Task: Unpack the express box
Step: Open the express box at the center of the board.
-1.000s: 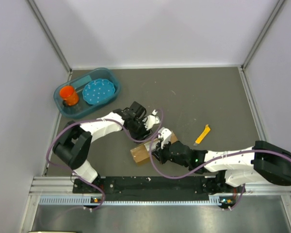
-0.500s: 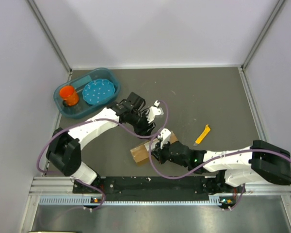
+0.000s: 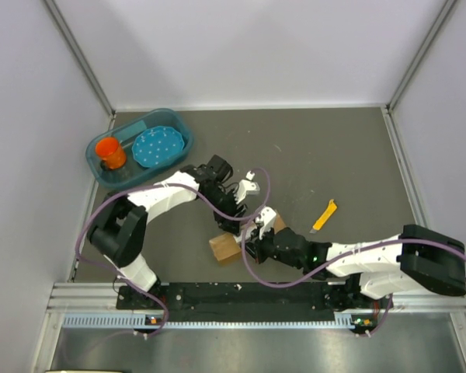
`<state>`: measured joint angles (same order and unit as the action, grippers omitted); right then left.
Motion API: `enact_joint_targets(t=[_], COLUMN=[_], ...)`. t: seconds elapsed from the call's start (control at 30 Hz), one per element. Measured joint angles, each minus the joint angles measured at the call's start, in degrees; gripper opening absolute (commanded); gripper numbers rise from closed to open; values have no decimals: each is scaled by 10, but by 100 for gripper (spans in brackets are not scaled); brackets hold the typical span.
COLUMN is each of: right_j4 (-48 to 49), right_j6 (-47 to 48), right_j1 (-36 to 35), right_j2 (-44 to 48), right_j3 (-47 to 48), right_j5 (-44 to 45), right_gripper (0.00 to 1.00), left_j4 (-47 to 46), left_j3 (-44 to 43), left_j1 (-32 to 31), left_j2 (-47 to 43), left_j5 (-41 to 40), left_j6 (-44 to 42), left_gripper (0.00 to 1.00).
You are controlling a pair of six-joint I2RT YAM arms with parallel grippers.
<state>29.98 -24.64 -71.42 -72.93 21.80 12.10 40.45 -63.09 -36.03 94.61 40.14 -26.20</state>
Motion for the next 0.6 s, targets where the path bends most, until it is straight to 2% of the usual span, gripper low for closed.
enact_joint_targets(t=[0.37, 0.6], right_j4=[46, 64], right_j6=[0, 0], right_j1=[0, 0], right_j2=[-15, -28], right_j3=[-12, -12], right_j5=[0, -2], right_gripper=[0, 0], left_j4=[89, 121], left_j3=[-71, -93], left_j1=[65, 92], left_j2=[117, 153], left_j5=[120, 155], left_j6=[-42, -66], left_gripper=[54, 54])
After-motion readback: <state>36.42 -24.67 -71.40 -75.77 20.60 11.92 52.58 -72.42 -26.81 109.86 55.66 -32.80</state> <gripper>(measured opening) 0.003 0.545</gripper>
